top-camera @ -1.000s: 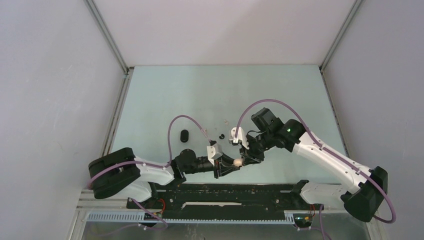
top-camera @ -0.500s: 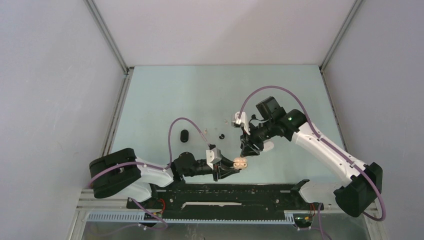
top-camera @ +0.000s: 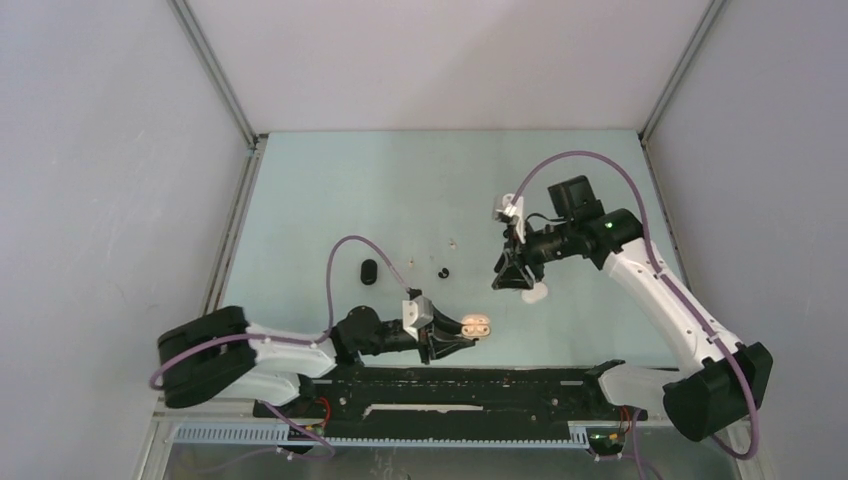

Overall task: Insert the wireless bluetooth earbuds into the charging case
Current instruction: Open the charging case, then pick up the earbud from the center of the board.

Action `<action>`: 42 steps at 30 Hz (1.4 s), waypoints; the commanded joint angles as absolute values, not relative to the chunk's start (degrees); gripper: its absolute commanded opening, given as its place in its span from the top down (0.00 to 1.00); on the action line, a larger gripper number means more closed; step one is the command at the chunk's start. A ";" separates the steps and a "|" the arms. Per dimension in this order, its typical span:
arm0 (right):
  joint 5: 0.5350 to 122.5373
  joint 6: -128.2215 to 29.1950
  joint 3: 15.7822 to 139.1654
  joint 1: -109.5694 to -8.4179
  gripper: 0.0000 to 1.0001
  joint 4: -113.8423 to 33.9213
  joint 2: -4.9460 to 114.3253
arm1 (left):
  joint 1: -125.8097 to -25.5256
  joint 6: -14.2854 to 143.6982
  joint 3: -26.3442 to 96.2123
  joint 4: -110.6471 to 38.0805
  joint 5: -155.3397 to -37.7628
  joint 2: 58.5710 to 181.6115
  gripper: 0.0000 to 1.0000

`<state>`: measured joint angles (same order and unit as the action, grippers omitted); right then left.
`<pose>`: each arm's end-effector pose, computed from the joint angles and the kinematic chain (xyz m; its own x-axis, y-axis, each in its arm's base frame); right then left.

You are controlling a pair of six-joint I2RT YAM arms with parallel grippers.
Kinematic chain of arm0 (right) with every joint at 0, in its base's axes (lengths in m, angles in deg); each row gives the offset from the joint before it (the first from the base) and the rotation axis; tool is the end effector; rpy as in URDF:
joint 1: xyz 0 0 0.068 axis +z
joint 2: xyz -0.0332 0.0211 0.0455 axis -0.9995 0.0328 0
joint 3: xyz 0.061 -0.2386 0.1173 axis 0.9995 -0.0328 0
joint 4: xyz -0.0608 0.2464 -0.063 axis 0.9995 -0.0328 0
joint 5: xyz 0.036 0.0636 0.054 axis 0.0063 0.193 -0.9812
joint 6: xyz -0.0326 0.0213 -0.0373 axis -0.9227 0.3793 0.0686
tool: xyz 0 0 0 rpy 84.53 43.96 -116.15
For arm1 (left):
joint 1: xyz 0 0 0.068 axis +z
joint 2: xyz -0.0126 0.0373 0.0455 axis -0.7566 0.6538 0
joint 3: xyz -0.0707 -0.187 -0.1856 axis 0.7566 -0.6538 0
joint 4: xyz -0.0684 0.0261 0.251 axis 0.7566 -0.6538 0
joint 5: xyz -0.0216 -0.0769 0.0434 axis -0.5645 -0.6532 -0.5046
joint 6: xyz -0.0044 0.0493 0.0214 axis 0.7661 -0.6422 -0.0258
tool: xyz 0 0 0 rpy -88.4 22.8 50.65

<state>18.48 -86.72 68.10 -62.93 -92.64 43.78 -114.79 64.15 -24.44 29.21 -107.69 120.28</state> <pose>0.1975 0.1234 0.3239 -0.3277 -0.5083 -0.7964 -0.9446 0.1595 0.2869 0.0829 -0.2115 0.1877 -0.1566 -0.0915 -0.9834 0.9840 0.0717 -0.1634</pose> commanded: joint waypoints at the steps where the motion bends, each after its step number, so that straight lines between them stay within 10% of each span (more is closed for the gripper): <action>1: 14.63 -85.76 66.49 -69.75 0.55 -86.76 42.49 | -115.00 63.83 -23.61 19.58 -104.21 106.75 1.00; 22: 41.07 -73.99 67.52 -63.51 0.71 -66.38 60.01 | -115.00 65.76 -25.12 -11.43 -88.80 78.75 1.00; 42: 51.58 -62.15 95.83 -56.14 0.52 -68.06 93.96 | -115.00 68.69 -26.31 -14.52 -85.74 73.16 1.00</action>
<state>50.68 -64.62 90.13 -56.61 -67.07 90.77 -114.79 68.18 -28.13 -14.20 -86.90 73.39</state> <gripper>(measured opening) 0.464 0.288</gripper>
